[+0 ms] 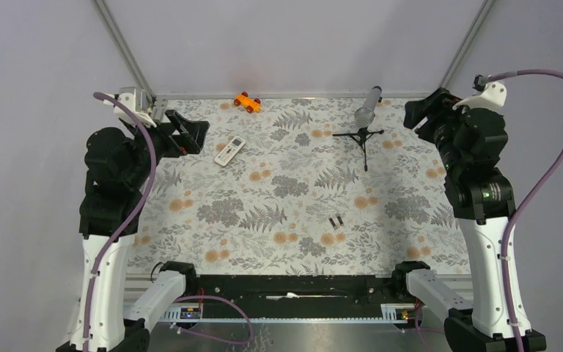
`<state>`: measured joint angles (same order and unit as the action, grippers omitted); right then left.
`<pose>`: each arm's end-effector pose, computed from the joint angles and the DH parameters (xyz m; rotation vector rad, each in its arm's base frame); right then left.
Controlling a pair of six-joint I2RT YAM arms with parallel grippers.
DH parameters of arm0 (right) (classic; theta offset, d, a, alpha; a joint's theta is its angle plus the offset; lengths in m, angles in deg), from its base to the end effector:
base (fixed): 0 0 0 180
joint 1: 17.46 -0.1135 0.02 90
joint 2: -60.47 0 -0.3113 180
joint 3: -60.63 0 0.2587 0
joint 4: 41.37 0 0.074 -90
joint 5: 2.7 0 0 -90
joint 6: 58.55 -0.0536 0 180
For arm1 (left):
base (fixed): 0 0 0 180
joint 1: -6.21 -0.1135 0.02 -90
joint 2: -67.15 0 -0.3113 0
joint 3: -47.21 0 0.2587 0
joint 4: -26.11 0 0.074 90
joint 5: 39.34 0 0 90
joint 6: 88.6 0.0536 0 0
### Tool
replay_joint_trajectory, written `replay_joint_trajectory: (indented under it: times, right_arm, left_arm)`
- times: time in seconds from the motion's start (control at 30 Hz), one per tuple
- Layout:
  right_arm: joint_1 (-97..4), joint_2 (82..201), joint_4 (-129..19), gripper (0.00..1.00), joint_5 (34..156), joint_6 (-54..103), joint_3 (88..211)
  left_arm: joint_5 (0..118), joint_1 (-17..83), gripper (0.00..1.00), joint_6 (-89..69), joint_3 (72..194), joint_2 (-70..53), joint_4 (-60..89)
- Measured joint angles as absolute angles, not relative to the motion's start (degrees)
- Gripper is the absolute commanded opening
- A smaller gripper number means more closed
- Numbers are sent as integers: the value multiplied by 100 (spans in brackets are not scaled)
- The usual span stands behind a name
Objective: Load the batteries into the remote control
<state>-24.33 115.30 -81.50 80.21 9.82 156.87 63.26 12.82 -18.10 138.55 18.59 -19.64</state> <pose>0.1615 0.0128 0.5419 0.2971 1.5276 0.2977 0.1278 -0.0266 0.5160 -0.0133 1.6473 -0.5276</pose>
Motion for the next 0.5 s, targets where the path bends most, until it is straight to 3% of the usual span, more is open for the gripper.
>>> replay_joint_trajectory:
  times: [0.4, 0.5]
  right_arm:
    - [-2433, 10684, -8933, 58, 7175, 318, 14352]
    - [-2433, 10505, -9038, 72, 7188, 163, 13963]
  left_arm:
    - [5727, 1275, 99, -1729, 12690, 1778, -1544]
    - [5544, 1201, 99, -1666, 12655, 1243, -1494]
